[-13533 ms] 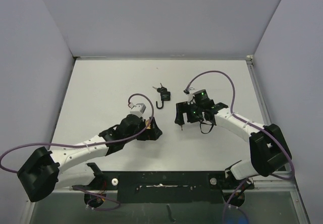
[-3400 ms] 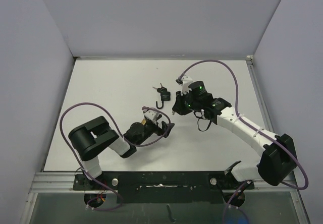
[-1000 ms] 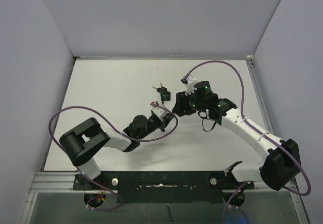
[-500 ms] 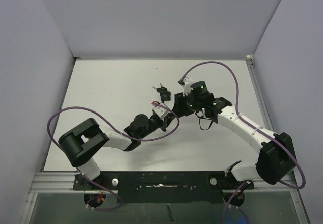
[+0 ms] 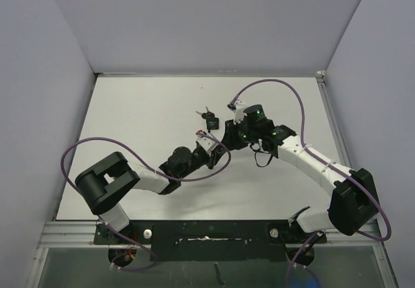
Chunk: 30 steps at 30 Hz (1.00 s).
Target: Unlock with the key
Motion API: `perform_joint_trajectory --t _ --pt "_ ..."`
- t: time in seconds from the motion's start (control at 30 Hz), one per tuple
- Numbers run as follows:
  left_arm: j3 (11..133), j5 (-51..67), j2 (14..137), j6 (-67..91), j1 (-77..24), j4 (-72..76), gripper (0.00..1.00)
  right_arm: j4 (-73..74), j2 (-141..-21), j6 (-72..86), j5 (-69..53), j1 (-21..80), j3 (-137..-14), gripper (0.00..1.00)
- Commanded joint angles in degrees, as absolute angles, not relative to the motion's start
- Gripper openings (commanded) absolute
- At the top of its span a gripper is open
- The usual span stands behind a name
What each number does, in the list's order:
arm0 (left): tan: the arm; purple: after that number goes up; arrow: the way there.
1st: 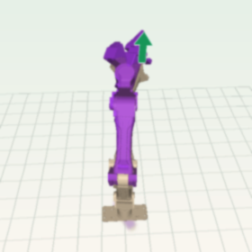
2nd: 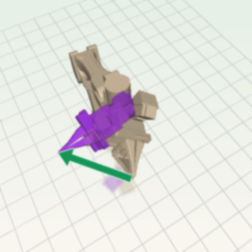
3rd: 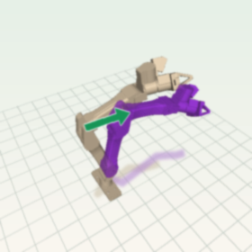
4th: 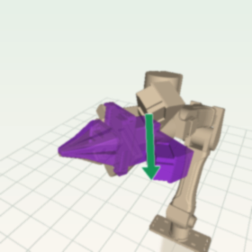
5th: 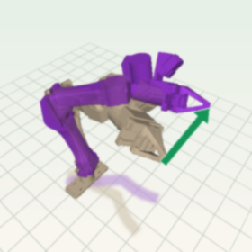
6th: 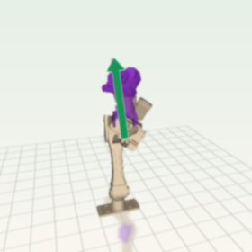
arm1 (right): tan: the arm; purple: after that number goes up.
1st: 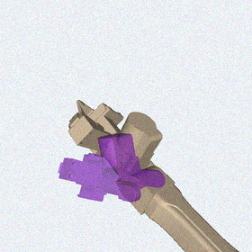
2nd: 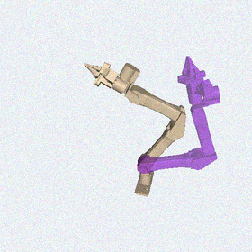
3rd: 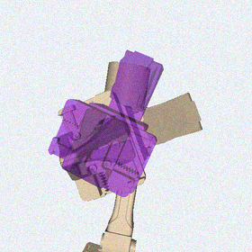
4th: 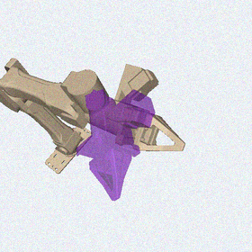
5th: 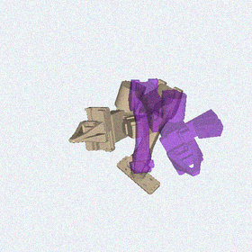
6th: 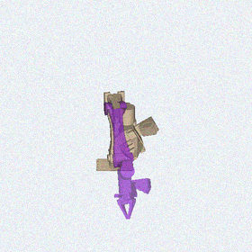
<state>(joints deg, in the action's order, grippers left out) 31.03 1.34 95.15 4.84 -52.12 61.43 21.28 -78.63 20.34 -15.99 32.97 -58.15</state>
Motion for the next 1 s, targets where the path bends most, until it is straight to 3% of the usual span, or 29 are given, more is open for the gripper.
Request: perform_joint_trajectory --t 0.0,0.13,0.37,0.77,0.97 --pt "33.4 0.5 92.0 4.0 -52.5 63.7 0.35 19.2 -77.4 20.9 -14.7 32.4 -58.2 0.11" --pt "32.3 -0.4 92.1 3.8 -52.5 64.4 0.54 18.3 -75.6 21.9 -15.1 31.1 -57.2 0.11" --pt "28.5 -1.5 94.2 2.7 -52.4 72.2 0.56 14.7 -73.5 24.8 -21.8 26.7 -54.9 0.11" --pt "28.5 2.3 101.1 1.5 -52.4 84.3 0.46 11.5 -72.9 26.9 -28.6 24.4 -53.4 0.12" --pt "29.4 4.8 102.8 1.1 -52.3 86.9 0.29 10.1 -73.1 27.1 -31.5 24.4 -53.0 0.12"
